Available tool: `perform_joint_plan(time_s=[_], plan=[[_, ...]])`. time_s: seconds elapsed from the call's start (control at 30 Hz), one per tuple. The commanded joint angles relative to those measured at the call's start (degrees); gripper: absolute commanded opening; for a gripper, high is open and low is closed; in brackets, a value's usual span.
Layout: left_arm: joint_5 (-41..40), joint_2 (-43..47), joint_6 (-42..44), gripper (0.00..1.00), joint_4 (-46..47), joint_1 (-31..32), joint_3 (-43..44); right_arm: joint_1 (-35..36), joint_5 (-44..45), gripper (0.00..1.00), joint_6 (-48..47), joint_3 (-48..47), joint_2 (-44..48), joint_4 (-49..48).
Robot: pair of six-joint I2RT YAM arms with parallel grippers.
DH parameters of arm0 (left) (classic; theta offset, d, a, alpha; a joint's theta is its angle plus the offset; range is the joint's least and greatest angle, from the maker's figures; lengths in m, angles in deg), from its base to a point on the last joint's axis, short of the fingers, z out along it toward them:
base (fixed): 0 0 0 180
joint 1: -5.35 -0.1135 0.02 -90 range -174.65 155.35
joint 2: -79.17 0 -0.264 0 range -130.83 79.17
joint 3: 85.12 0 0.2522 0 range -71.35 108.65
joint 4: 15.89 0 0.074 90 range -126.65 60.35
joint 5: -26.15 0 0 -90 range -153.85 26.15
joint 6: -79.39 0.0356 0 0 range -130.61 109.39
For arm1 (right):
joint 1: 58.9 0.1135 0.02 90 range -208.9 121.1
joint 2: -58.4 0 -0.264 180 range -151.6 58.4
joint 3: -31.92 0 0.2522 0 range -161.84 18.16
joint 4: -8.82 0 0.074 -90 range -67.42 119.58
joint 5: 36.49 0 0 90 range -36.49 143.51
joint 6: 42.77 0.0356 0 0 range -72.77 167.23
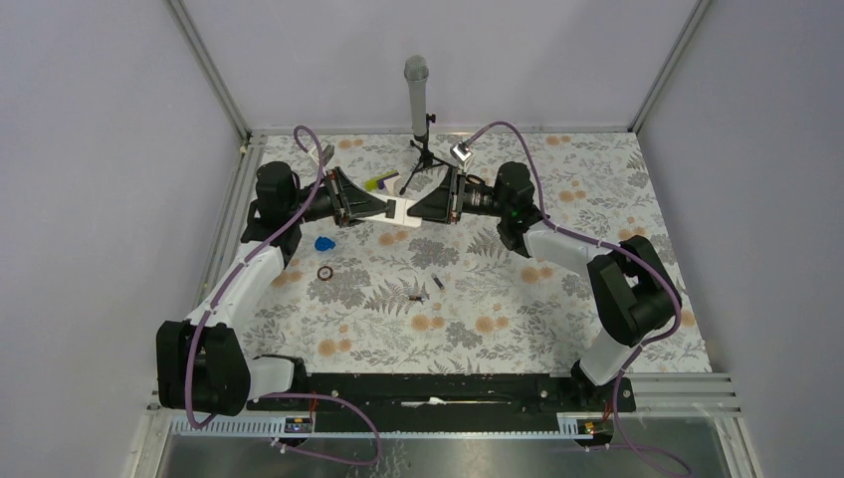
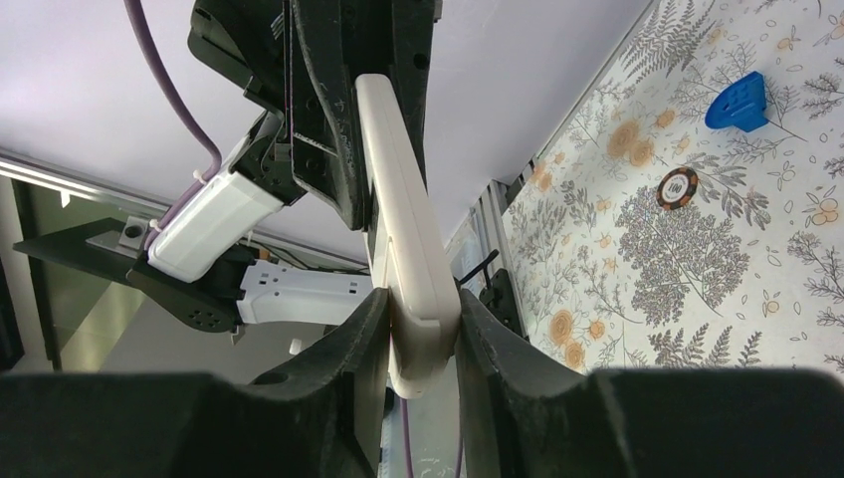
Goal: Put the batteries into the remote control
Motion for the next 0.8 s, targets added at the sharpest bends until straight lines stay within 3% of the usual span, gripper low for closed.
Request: perform_joint_plan(time_s=[0.0, 0.17, 0.27, 0.37, 0.5, 0.6, 0.77], plan=[[2.29, 1.46, -5.15, 0.00, 7.43, -1.76, 5.34, -1.92, -2.81, 0.35, -4.07, 2.79, -1.87, 0.89], [2.28, 1.04, -5.17, 0.00, 7.36, -1.89, 5.33, -2.16, -4.56, 0.39, 1.29, 3.07, -3.20, -6.14], [1.29, 0.85, -3.74, 0.00, 5.65, -1.90, 5.26, -2.22, -3.49, 0.49, 1.35, 2.82, -2.64, -5.27], [0.73, 0.67, -3.26, 0.00, 5.34, -1.64, 4.38, -2.19, -2.07, 0.52, 1.07, 1.72, -1.96, -2.07], [-0.70, -0.05, -2.03, 0.00, 4.40, -1.04, 3.75, -2.20, -1.26, 0.38, 4.52, 1.01, -2.53, -3.80], [-3.11, -0.77, 2.51, 0.00, -2.04, -1.01, 4.39, -2.18, -0.62, 0.26, 5.83, 1.58, -3.00, -4.73], [-9.75, -2.04, 15.29, 0.00, -15.33, -0.66, 5.74, -2.35, 3.25, 0.25, 1.30, 3.87, -2.21, 1.54]])
